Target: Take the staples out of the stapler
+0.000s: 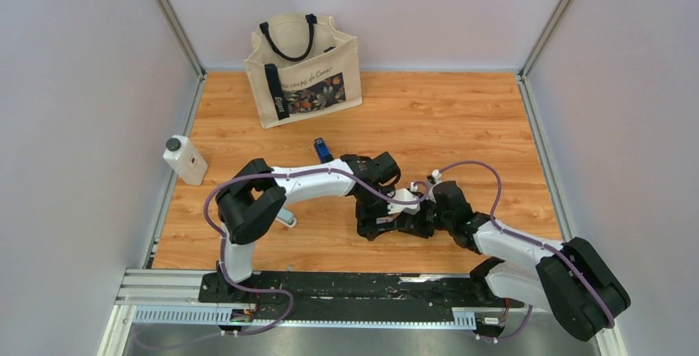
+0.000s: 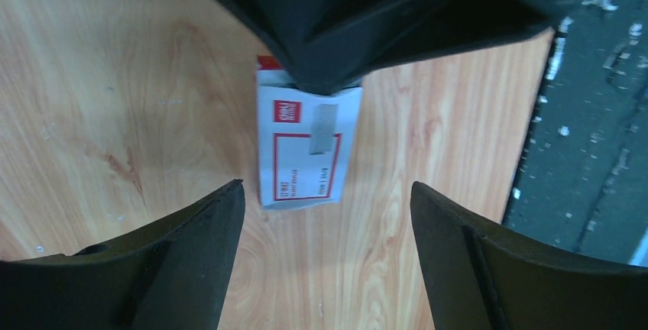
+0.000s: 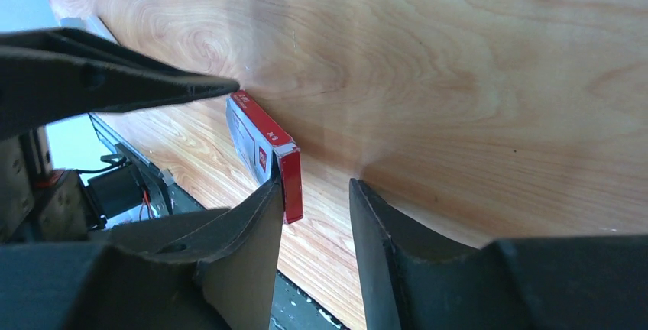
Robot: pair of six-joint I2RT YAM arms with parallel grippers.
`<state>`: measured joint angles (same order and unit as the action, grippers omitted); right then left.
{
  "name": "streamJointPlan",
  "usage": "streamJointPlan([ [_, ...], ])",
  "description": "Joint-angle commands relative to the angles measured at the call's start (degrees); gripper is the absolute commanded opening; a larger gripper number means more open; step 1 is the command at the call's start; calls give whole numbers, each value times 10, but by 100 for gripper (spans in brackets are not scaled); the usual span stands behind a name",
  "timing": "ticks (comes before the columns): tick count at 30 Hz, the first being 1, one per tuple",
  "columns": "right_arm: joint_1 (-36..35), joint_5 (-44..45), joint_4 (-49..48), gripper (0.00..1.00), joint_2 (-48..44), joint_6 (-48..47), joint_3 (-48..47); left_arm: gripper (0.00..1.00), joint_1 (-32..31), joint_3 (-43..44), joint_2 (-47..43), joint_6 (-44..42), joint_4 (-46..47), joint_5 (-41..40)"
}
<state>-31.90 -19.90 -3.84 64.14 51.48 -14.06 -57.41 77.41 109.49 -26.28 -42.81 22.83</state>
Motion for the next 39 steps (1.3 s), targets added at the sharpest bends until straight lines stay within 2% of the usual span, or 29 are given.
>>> streamJointPlan([
  [1,1,12,36,44,-13,8,13,88,-5,-16,4,18,73,-48],
  [9,1,3,56,44,-30,12,13,88,-18,-23,25,33,135,-192],
  [17,1,1,97,44,-69,5,18,89,-18,-20,37,22,120,-195],
  [24,2,15,154,46,-114,-19,-8,90,-6,-11,-33,18,61,-162],
  [27,1,20,175,60,-117,-42,-34,90,24,19,-80,31,11,-130],
  [29,1,31,203,98,-123,-66,-52,90,54,52,-101,41,-37,-112],
  [35,4,88,296,100,-139,-131,-153,90,146,135,-187,54,-150,-47],
  [39,9,134,343,100,-139,-162,-222,90,197,139,-268,58,-185,-19],
])
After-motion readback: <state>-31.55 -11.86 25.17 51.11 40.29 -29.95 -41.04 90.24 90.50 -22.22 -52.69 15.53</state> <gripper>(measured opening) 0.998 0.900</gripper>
